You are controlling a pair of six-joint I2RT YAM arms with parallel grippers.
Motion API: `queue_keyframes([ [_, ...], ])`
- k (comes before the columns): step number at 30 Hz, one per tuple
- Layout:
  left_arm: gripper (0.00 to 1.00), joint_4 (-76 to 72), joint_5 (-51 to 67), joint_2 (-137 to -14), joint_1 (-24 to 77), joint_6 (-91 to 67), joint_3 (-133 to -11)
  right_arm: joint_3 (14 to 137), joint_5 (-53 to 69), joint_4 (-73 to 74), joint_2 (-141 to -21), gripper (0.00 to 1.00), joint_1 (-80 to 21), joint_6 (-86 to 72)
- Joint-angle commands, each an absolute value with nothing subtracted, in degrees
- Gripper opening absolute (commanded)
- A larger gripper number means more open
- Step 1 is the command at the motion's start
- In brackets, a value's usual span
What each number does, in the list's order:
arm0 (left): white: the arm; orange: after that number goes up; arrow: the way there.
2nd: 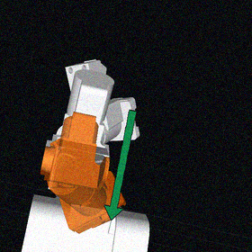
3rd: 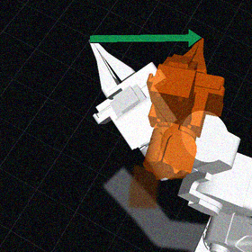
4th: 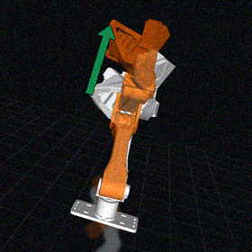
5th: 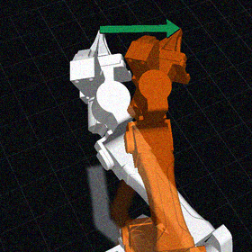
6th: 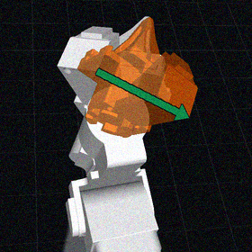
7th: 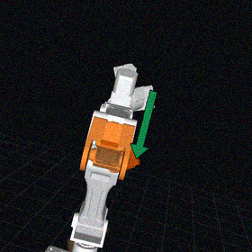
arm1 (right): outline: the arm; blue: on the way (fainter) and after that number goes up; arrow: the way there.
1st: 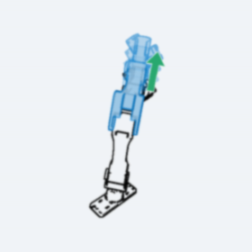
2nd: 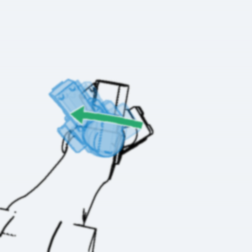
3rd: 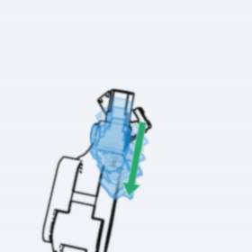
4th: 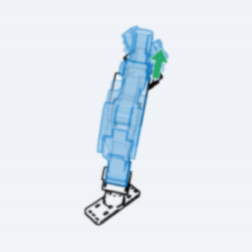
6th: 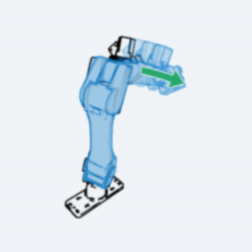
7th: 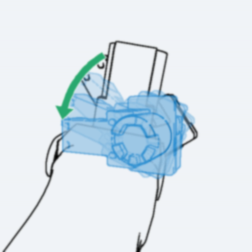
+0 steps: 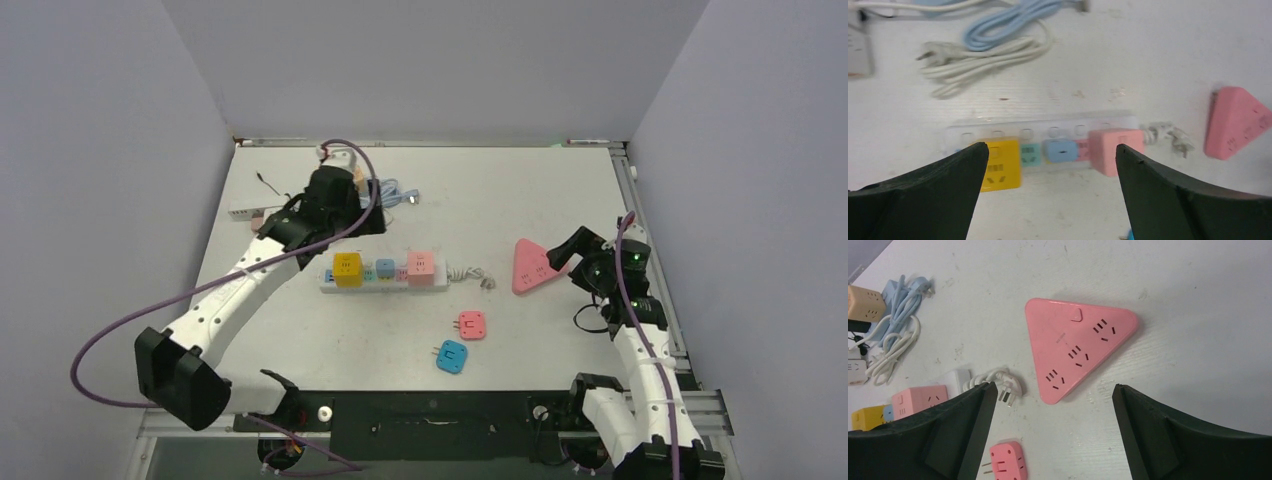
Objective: Pull the plug off the socket
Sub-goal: Move the socket to the center of the board, then remove the plug from the socket.
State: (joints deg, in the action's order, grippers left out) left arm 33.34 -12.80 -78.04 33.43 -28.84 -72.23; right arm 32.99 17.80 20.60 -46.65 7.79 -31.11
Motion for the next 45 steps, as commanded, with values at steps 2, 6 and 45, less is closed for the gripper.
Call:
queue_keyframes([
  [2,0.96,39.90,-11.96,-74.70,23.96,-19.58,-65.42,37.34,11.19,22.05,-45.79,0.90,1.11,-34.11],
  [6,0.96,36.72,-6.56,-73.61,19.98,-19.12,-59.96,38.37,6.42,22.32,-47.00,0.90,-5.54,-36.88],
  [45,0.73,35.07,-4.68,-88.54,20.30,-15.38,-62.88,58.12,-29.05,18.61,-81.08,0.90,-58.75,-48.63],
])
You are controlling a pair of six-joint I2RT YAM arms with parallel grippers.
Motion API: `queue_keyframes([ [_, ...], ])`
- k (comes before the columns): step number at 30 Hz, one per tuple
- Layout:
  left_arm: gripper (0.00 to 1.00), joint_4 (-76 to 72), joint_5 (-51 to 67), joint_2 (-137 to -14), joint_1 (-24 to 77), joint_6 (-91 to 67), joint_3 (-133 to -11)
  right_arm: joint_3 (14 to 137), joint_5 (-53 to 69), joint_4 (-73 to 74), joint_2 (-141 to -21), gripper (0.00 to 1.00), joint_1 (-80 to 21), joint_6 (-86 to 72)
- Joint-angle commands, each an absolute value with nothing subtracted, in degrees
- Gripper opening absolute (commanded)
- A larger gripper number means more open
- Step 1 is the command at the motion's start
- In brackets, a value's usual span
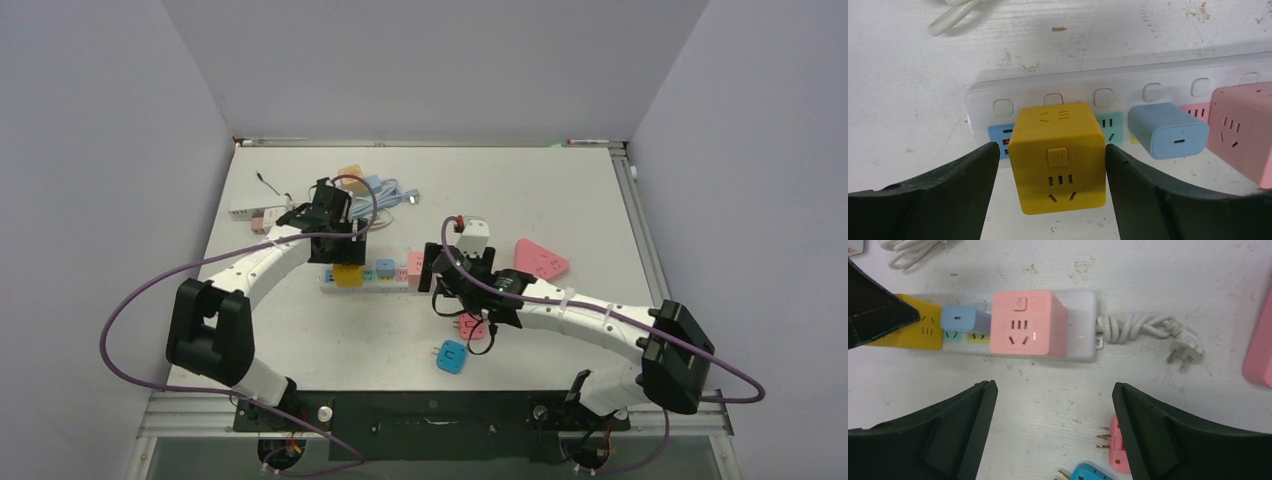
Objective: Pull the plug off the socket
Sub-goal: Remove the plug from the socket.
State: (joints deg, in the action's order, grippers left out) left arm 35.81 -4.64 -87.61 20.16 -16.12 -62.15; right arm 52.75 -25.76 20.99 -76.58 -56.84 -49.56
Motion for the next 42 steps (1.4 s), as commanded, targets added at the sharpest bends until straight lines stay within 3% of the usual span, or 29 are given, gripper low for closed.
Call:
queue_keyframes([
  [1,0.72,35.12,-4.58,-88.64,20.30,-15.38,-62.84,59.21,-29.38,19.19,-82.60,0.90,-59.07,-48.99],
  [8,0.51,35.16,-2.98,-89.28,20.43,-15.47,-62.53,63.58,-30.54,20.49,-89.54,0.90,-59.39,-48.75],
  [18,0.35,35.79,-3.55,-89.89,22.54,-15.56,-62.39,68.06,-32.49,21.64,-95.67,0.90,-61.25,-45.99],
  [29,0.30,35.88,-3.45,-89.79,23.12,-15.56,-62.29,71.67,-36.80,23.02,-100.66,0.90,-61.26,-46.05],
  [37,0.28,35.93,-2.91,-89.79,23.12,-15.56,-62.17,74.59,-39.76,23.29,-104.29,0.98,-60.67,-45.26],
  [42,0.28,35.83,-2.52,-89.76,23.12,-15.56,-62.25,75.04,-40.85,22.27,-105.83,0.98,-60.38,-44.88],
])
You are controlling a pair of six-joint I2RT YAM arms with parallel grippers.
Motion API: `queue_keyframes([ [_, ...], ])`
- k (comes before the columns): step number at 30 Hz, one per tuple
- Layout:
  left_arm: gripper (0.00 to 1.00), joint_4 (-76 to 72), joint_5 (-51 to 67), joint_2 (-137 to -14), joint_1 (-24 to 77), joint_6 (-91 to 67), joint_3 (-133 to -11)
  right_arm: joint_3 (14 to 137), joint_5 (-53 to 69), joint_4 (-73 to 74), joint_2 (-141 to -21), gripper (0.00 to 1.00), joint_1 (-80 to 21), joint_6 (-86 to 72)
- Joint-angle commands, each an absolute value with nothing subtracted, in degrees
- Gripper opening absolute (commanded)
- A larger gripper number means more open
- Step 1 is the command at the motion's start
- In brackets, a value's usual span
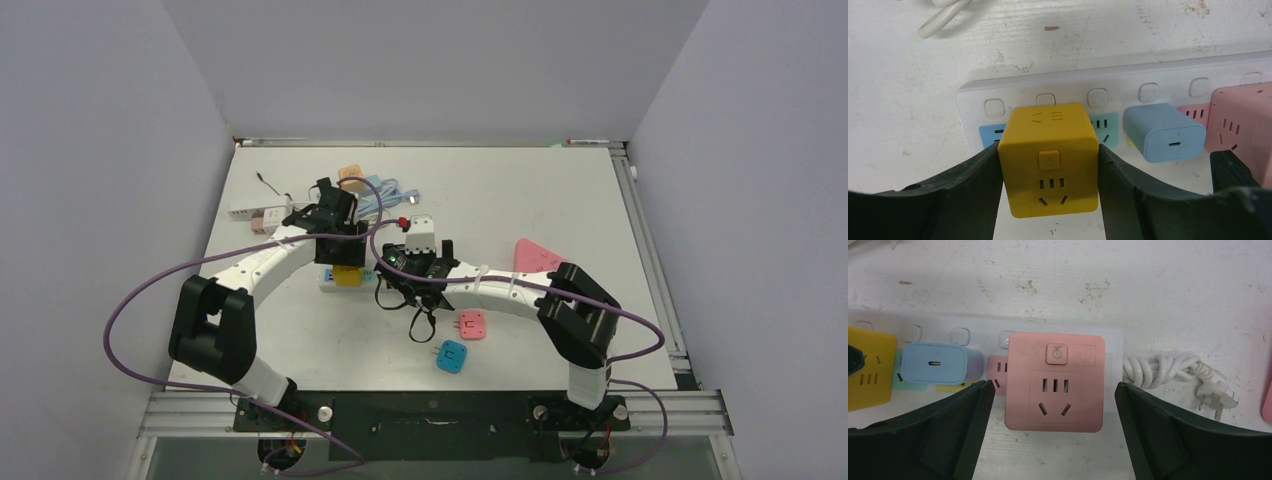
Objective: Pull the plug off the socket
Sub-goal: Remove the plug from the socket.
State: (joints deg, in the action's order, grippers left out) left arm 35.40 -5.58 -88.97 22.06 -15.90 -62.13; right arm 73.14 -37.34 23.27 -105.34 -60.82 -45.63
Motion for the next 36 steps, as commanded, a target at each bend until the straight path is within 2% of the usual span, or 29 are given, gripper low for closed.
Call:
queue_keyframes([
  [1,0.28,35.78,-2.51,-89.80,23.12,-15.56,-62.26,75.01,-40.82,22.02,-106.01,0.98,-60.34,-44.75],
  [3,0.27,35.77,-2.41,-89.87,23.12,-15.56,-62.31,75.15,-41.05,21.99,-106.46,0.98,-60.30,-44.80],
  [10,0.25,35.90,-2.36,-90.26,23.12,-15.63,-62.40,73.25,-39.94,19.53,-105.56,0.83,-59.18,-44.45],
  [18,0.24,35.90,-2.81,-90.17,23.12,-15.73,-62.34,70.99,-35.51,17.79,-105.27,0.77,-57.31,-44.67],
  [21,0.24,35.86,-2.74,-90.26,23.05,-15.73,-62.32,70.65,-34.61,16.93,-105.51,0.73,-57.23,-44.52],
  [26,0.24,35.90,-2.83,-90.48,23.05,-15.72,-62.46,70.77,-34.00,16.63,-105.49,0.57,-57.25,-44.31],
  [30,0.23,35.89,-2.88,-90.53,23.03,-15.73,-62.56,70.80,-34.03,17.24,-105.13,0.37,-57.25,-44.10],
  [36,0.17,35.73,-2.66,-90.94,23.03,-15.64,-62.56,70.24,-32.28,16.94,-104.49,0.22,-56.24,-44.29],
])
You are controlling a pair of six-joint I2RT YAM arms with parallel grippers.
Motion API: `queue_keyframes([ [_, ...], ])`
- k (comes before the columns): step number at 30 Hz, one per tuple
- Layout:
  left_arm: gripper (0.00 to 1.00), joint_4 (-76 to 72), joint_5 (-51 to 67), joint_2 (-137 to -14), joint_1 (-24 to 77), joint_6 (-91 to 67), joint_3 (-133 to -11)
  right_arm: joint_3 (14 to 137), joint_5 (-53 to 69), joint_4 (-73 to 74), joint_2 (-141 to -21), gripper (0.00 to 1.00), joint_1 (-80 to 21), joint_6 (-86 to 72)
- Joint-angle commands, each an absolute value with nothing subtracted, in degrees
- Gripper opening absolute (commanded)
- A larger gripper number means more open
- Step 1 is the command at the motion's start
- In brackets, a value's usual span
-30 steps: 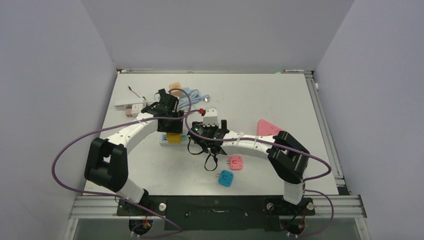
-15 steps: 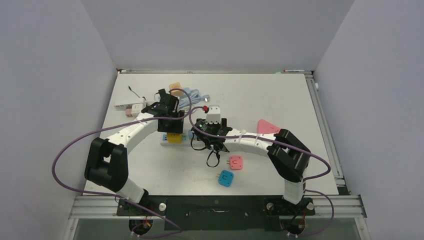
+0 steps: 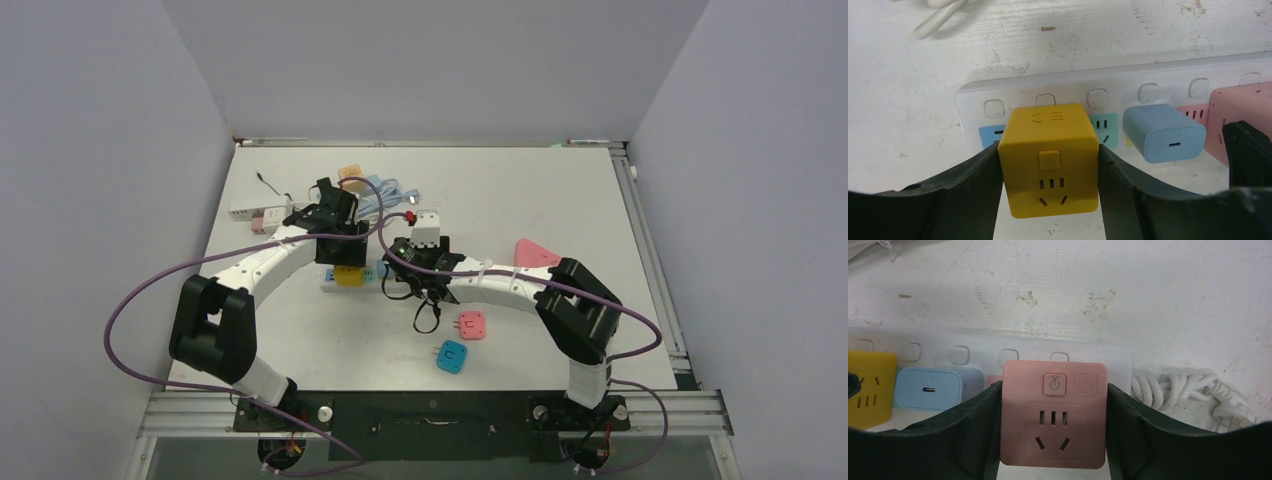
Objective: Pull the plug off the socket
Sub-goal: Remove the plug from the socket.
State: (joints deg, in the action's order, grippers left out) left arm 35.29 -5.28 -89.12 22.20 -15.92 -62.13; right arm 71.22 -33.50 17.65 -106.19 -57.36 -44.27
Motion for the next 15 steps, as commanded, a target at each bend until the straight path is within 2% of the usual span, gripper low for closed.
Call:
queue_keyframes([
  [1,0.16,35.76,-2.62,-91.08,23.07,-15.64,-62.58,70.07,-31.86,16.96,-104.28,0.18,-55.92,-44.36],
  [5,0.05,35.93,-2.68,-91.49,23.03,-15.64,-62.75,68.64,-29.09,16.22,-102.91,0.06,-54.28,-44.63],
  [7,0.00,35.93,-2.73,-91.58,23.03,-15.55,-62.75,66.98,-25.86,14.78,-101.90,0.05,-52.83,-44.92],
  [15,0.00,35.92,-2.41,-92.13,23.03,-15.56,-62.85,63.80,-22.61,13.94,-98.91,0.05,-49.66,-45.23],
])
